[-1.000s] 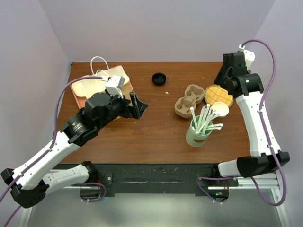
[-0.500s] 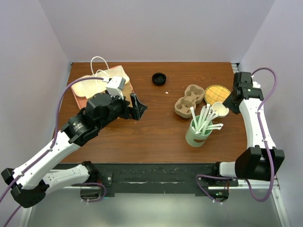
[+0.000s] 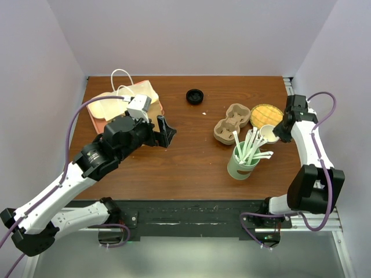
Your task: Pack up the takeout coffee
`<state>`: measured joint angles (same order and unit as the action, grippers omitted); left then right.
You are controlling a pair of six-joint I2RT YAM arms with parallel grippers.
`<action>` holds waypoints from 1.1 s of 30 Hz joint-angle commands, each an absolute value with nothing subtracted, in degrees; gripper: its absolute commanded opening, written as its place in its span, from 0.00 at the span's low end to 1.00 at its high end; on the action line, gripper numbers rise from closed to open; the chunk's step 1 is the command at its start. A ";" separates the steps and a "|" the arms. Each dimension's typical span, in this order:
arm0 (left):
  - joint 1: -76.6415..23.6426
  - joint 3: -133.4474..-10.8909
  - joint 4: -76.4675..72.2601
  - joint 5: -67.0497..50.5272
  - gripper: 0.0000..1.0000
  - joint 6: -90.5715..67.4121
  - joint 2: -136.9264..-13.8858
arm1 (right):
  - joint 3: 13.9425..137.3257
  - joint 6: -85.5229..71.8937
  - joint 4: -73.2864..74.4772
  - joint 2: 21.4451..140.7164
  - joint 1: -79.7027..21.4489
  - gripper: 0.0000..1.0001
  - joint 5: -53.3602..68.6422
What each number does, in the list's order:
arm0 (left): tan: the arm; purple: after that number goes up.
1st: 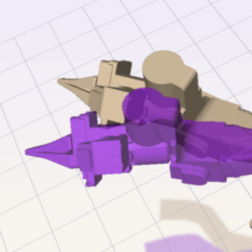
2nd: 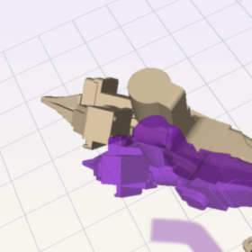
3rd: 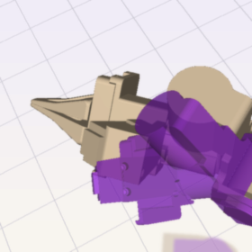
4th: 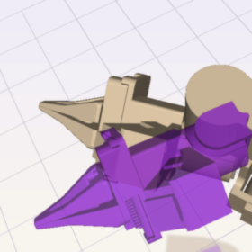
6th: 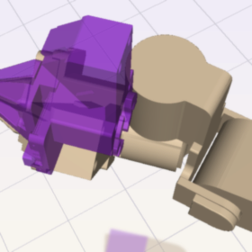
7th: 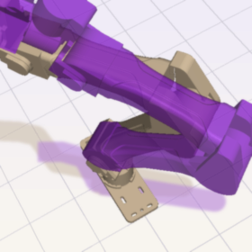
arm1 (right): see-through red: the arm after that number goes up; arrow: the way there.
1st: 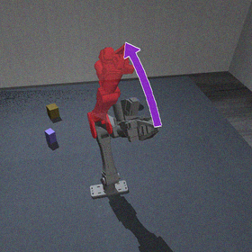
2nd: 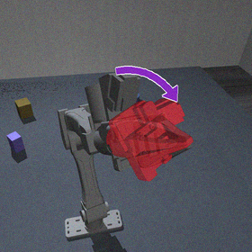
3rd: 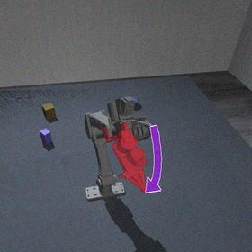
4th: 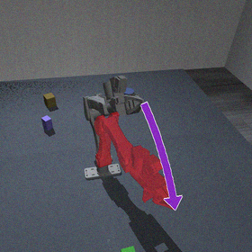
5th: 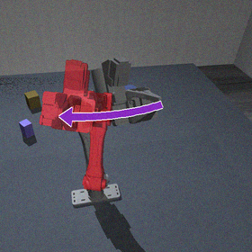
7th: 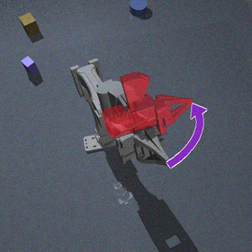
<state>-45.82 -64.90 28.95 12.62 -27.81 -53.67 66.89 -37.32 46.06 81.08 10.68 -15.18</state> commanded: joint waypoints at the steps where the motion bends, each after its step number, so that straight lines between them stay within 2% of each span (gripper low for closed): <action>1: -45.62 -65.83 28.92 14.85 1.00 -26.37 -52.47 | 65.13 -38.14 41.13 80.59 11.34 0.28 -14.68; 16: -45.62 -66.36 28.83 15.91 1.00 -26.19 -52.91 | 63.11 -38.06 39.02 82.18 11.51 0.27 -14.94; 30: -45.62 -66.27 28.56 16.70 1.00 -26.45 -53.35 | 63.02 -38.58 38.15 83.49 11.78 0.22 -15.21; 33: -45.70 -66.36 28.57 16.87 1.00 -26.28 -53.35 | 63.10 -38.67 38.06 83.41 11.69 0.19 -15.20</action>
<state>-45.82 -64.90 29.74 15.49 -27.24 -53.47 63.05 -37.54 40.18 83.35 11.33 -14.81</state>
